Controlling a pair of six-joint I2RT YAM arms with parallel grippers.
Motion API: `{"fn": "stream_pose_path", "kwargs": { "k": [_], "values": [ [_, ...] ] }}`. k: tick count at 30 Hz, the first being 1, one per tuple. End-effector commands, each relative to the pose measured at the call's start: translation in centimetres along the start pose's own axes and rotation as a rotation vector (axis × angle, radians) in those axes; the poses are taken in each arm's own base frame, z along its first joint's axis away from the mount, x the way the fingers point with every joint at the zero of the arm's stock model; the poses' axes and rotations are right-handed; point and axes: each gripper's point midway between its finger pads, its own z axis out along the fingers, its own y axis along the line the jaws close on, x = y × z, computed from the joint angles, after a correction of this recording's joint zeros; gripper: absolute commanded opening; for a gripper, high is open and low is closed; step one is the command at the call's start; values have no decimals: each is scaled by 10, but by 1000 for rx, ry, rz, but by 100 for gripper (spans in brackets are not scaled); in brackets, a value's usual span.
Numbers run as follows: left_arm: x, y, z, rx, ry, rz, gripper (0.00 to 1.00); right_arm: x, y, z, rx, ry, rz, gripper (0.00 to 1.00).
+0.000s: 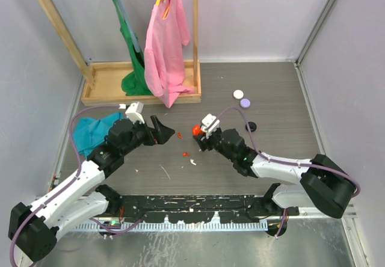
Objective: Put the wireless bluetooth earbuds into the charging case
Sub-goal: Pick up the charging case at the center of the board.
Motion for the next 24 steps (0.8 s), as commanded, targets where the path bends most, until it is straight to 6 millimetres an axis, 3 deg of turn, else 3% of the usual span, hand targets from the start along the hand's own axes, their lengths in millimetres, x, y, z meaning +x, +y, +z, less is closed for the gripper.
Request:
{"fn": "stream_pose_path", "kwargs": {
  "k": [1, 10, 24],
  "values": [
    [-31, -42, -11, 137, -39, -30, 91, -65, 30, -9, -103, -285, -170, 46],
    [-27, -61, -9, 211, 29, -42, 81, -96, 70, -25, -232, -449, -239, 46],
    [-11, -81, 2, 336, 131, -73, 66, -108, 83, -32, -284, -514, -251, 46]
  ]
}}
